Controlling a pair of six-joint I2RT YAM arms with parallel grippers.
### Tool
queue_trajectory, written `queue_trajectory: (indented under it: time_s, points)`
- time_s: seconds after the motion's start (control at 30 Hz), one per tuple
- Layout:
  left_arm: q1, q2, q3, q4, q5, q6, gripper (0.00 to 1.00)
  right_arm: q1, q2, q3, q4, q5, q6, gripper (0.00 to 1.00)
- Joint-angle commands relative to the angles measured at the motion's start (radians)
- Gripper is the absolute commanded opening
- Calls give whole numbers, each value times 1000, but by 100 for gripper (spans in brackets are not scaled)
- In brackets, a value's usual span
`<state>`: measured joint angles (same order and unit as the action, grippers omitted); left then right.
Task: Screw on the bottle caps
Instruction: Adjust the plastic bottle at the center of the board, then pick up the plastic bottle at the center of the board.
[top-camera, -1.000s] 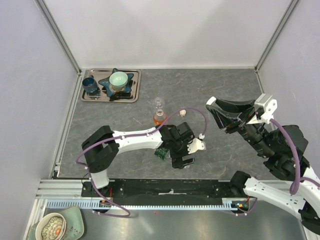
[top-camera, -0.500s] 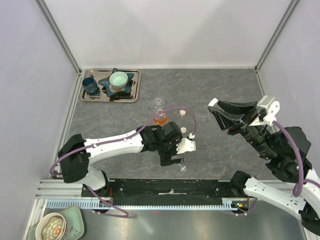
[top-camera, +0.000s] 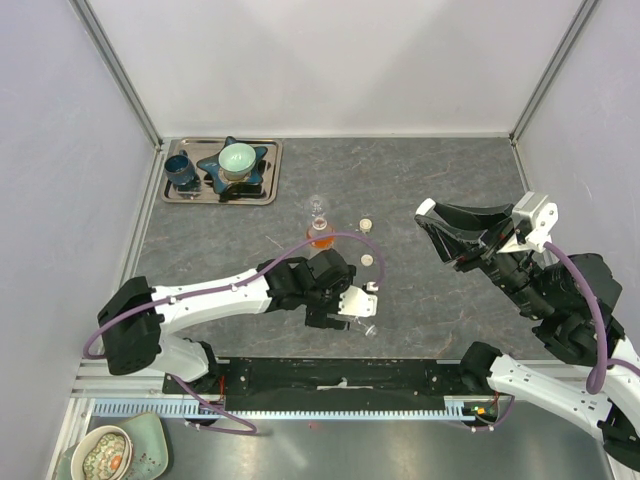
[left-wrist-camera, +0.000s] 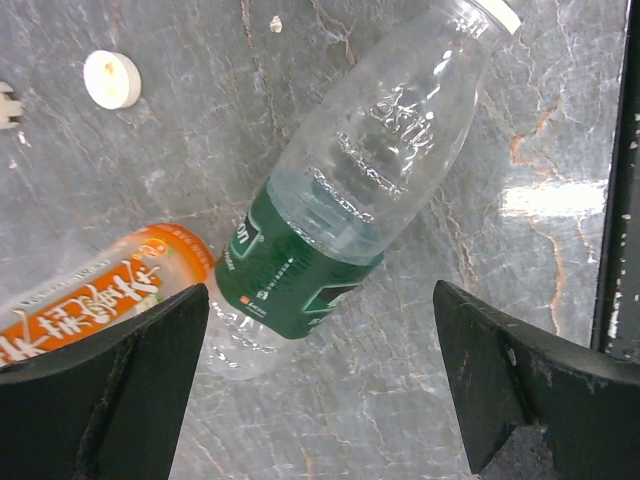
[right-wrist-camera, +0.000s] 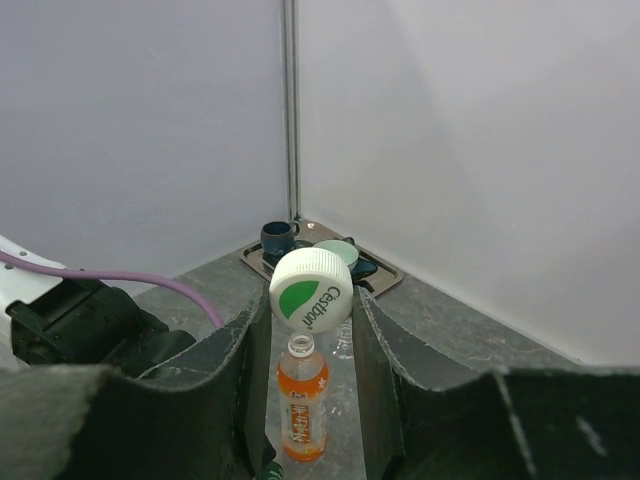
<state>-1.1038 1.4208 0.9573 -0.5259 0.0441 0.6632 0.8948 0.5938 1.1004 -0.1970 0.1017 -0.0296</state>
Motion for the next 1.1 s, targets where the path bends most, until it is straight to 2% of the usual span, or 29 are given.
queue_trajectory:
  time_s: [0.0, 0.23, 0.57, 1.07]
  points:
    - [2, -36, 18, 37, -29, 130, 99, 4, -2, 3, 21, -22, 16, 34]
    - [4, -49, -5, 6, -16, 262, 99, 4, -6, -5, 31, -33, 11, 34]
    - [16, 73, 8, -69, 89, 369, 99, 4, -29, 16, -4, -23, -12, 34]
    - [53, 205, -15, 92, 63, 348, 99, 4, -35, 29, -36, -28, -10, 33]
